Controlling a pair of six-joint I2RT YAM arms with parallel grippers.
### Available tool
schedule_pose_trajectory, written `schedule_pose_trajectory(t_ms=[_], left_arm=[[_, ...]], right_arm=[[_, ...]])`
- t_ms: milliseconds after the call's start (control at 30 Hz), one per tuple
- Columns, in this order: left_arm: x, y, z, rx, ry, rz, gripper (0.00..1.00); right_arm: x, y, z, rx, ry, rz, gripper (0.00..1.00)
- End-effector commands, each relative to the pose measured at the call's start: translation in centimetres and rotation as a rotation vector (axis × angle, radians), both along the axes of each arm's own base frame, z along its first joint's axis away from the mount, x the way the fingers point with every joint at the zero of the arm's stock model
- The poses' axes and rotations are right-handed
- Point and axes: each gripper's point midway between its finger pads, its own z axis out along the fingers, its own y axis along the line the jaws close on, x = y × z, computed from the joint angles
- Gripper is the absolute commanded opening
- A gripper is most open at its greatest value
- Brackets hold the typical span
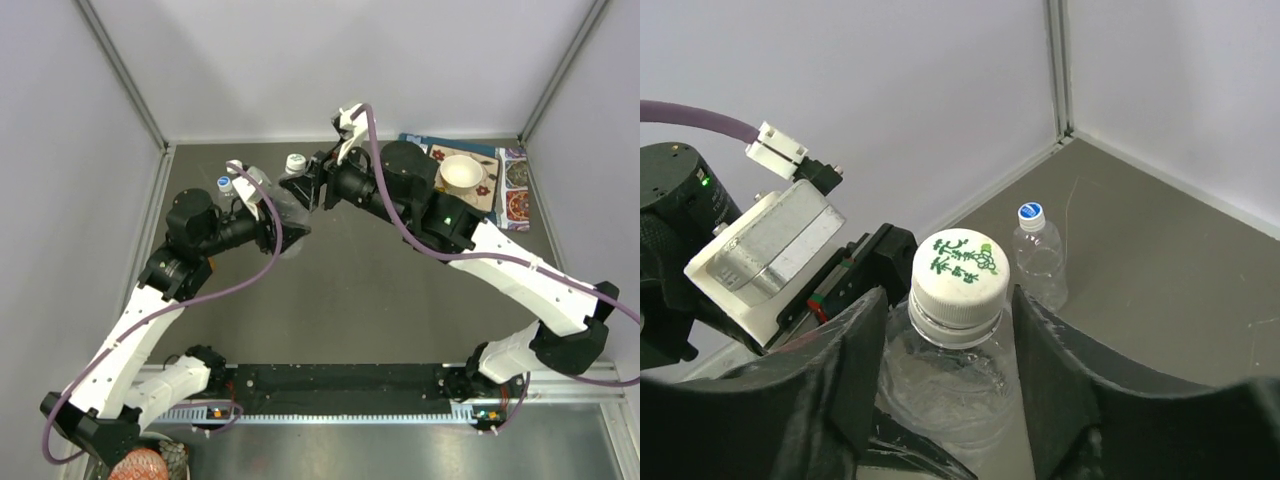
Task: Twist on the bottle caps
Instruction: Place the plastic bottle at the center of the board.
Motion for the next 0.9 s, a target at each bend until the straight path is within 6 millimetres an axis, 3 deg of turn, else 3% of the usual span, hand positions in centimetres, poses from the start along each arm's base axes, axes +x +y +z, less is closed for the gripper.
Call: schedule_pose_trajectory(t_ms=[0, 67, 200, 300, 367, 400, 433, 467, 500, 567, 633, 667, 700, 767, 833, 867], left_arm=[[-0.8, -0.1, 1.9, -0.042, -0.069, -0.032, 0.00], [-1.0, -0.1, 1.8, -0.038, -0.074, -0.037, 0.00], [-1.4, 0.1, 0.8, -0.024, -0.063, -0.041, 0.00], [-2.0, 0.5, 0.2, -0.013, -0.063, -0.036, 0.00], [-2.2, 1.0, 0.2, -0.001, -0.063, -0.016, 0.28], [-2.3, 1.3, 0.4, 0.007, -0.062, -0.007, 0.46], [-2.4, 1.5, 0.7, 0.015, -0.065, 0.002, 0.66], [-2.8, 2.0, 1.4, 0.034, -0.067, 0.014, 0.98], [-2.7, 2.5, 1.8, 0.051, -0.074, 0.037, 0.98], [-3.4, 3.5, 3.3, 0.076, -0.083, 0.069, 0.98], [-3.5, 4.6, 4.1, 0.094, -0.083, 0.127, 0.98], [-3.9, 5.3, 5.3, 0.084, -0.103, 0.159, 0.99], [-3.9, 6.4, 5.2, 0.104, -0.093, 0.214, 0.99], [-4.6, 7.4, 6.3, 0.111, -0.123, 0.246, 0.99], [-4.7, 8.6, 5.7, 0.152, -0.093, 0.299, 0.99], [-4.8, 9.2, 6.3, 0.154, -0.097, 0.329, 0.99]], right_arm=[[-0.1, 0.3, 2.3, 0.075, -0.023, 0.034, 0.46], [-0.2, 0.3, 2.4, 0.084, -0.022, 0.054, 0.39], [-0.6, 0.6, 2.5, 0.087, -0.033, 0.088, 0.14], [-0.7, 1.0, 1.9, 0.065, -0.045, 0.107, 0.04], [-0.6, 1.2, 1.5, 0.058, -0.054, 0.112, 0.02], [-0.5, 1.4, 0.3, 0.027, -0.064, 0.116, 0.01], [-0.3, 1.5, 0.2, 0.028, -0.079, 0.113, 0.01], [-0.1, 1.5, -0.4, 0.019, -0.088, 0.107, 0.01], [0.3, 1.7, -2.1, -0.016, -0.096, 0.101, 0.01], [0.7, 2.0, -2.9, -0.019, -0.126, 0.094, 0.01], [1.1, 2.4, -5.2, -0.037, -0.150, 0.093, 0.01], [1.4, 2.8, -5.0, -0.003, -0.178, 0.088, 0.01], [1.9, 3.0, -6.8, -0.022, -0.166, 0.088, 0.01], [2.9, 4.2, -8.5, -0.017, -0.166, 0.090, 0.01], [3.7, 5.0, -10.2, -0.036, -0.162, 0.084, 0.01], [4.4, 5.9, -11.7, -0.059, -0.150, 0.086, 0.01]])
